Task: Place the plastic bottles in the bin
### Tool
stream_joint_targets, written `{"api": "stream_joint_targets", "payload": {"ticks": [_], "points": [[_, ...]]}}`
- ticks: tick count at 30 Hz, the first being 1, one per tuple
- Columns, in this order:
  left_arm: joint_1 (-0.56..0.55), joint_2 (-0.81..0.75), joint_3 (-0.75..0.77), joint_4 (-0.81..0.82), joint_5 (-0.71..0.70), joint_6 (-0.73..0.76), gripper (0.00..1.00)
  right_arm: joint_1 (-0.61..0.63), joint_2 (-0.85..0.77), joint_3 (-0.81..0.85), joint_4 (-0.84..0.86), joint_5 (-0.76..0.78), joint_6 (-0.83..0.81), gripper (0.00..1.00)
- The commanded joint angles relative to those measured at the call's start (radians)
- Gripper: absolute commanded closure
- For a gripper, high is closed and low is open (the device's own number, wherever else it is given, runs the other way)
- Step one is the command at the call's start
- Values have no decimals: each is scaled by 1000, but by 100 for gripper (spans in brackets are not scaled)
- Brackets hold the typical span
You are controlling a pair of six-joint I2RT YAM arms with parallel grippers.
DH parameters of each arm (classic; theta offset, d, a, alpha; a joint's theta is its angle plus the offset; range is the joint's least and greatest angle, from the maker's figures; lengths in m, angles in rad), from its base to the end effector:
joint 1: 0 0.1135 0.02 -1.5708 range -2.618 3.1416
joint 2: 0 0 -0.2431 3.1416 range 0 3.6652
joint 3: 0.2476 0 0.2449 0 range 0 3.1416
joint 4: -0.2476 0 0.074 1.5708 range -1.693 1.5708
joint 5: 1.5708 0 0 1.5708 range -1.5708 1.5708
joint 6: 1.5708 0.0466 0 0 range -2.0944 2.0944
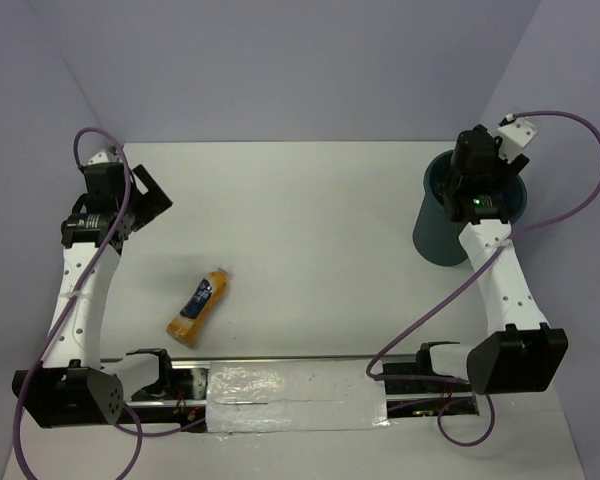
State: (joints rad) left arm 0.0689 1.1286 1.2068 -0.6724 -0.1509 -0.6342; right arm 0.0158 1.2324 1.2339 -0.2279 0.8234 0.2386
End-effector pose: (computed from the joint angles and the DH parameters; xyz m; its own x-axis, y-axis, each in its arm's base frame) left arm 0.2464 0.0240 0.3444 -0.3360 -0.6104 -0.7173 -0.4859 0.7648 -0.4232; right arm 0.2801 -0.0298 0.3795 -0.0517 0.1599 -0.9858 0.7370 0.6722 0.0703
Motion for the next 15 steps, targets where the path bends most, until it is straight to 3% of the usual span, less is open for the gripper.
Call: {"api": "stream_joint_targets", "payload": {"ticks": [1, 4, 5, 6, 9, 15], "points": [[5, 2, -4, 39, 19, -5, 0, -8, 19, 1, 81, 19, 36, 34], [5, 3, -3, 36, 24, -5, 1, -8, 32, -25, 78, 3, 65, 29], [5, 2, -3, 36, 24, -5, 1, -8, 29, -34, 79, -4, 71, 24], [5, 0, -3, 36, 24, -2, 1, -8, 27, -49, 75, -21, 76, 13], [5, -3, 0, 34, 42, 20, 1, -8, 12, -68, 70, -30, 71, 0], [5, -19, 11, 5, 30, 57, 1, 9, -83, 25, -3, -78, 53, 0]]}}
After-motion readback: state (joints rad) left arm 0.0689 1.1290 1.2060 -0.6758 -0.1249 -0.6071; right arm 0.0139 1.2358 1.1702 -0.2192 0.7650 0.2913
